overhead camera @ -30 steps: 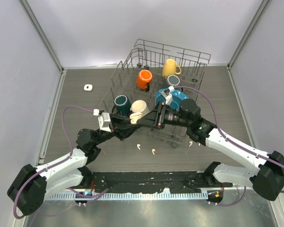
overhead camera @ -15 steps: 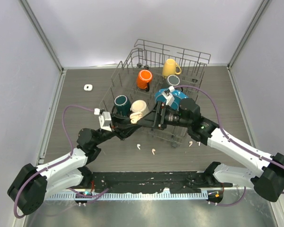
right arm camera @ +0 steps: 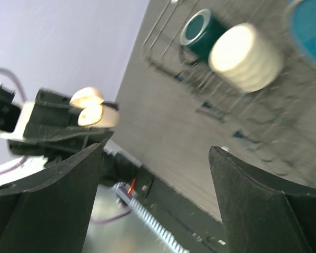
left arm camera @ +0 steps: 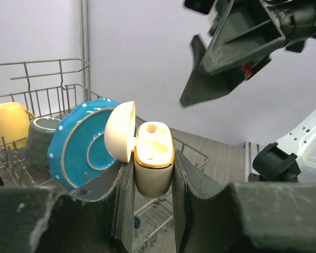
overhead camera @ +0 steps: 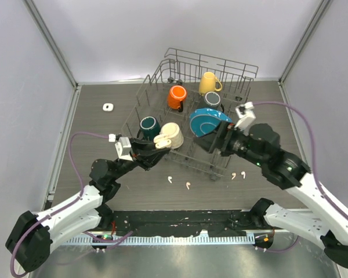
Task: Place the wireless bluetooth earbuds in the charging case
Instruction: Pick up the earbud from the center of the board.
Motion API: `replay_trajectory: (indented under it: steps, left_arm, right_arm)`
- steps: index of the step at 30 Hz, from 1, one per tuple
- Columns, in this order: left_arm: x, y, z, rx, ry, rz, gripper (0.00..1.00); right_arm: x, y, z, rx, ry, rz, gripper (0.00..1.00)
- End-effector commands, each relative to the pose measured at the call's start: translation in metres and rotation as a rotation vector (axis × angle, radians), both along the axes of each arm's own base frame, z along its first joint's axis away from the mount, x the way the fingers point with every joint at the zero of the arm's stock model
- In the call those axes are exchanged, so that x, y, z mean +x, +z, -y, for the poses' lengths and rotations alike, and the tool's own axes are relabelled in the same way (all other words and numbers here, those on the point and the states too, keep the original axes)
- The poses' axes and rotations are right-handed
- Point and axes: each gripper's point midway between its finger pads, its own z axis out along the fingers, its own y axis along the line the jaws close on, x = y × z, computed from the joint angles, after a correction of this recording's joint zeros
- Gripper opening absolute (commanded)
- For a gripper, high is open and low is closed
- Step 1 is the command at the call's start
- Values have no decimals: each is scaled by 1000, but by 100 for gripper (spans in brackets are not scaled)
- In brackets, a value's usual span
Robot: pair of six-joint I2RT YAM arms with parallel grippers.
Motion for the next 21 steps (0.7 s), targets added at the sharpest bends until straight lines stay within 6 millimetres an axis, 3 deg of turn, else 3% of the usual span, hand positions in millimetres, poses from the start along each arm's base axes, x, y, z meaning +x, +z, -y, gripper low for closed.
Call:
replay_trajectory:
  steps: [1,4,8,9,11,12,16,17,19,20,21]
  left_arm:
    - [3,32,-4,-25,39,56,0]
    - [8,36,-1,-19,44,56,0]
    - [27,51,-2,-70,97,-65,0]
    - [28,65,-1,-77,93,-68,0]
    - [32,60,3,-35,93,-121,0]
    - [30,72,2,-50,92,-109,0]
    - [27,73,3,6,84,-133,0]
    - [19,75,2,16,57,-109,0]
    - [11,68,0,35,43,-68,0]
    - [3,70,-5,25,37,-35,0]
    - [-2,58,-5,34,25,-19,0]
  right_arm:
    - [20,3,84,-211,-371,51,86]
    - [29,-10,117,-374,-519,-2,87]
    - [34,15,155,-489,-673,-100,89]
    - [31,21,153,-486,-647,-134,89]
    - [28,30,161,-509,-662,-188,90]
    - [26,27,159,-512,-648,-218,90]
    - [13,3,160,-562,-618,-317,92]
    - [11,-16,162,-593,-619,-339,92]
    - [2,-23,172,-570,-638,-297,93]
    - [1,-43,176,-581,-652,-303,92]
    - [-2,-47,180,-564,-669,-288,91]
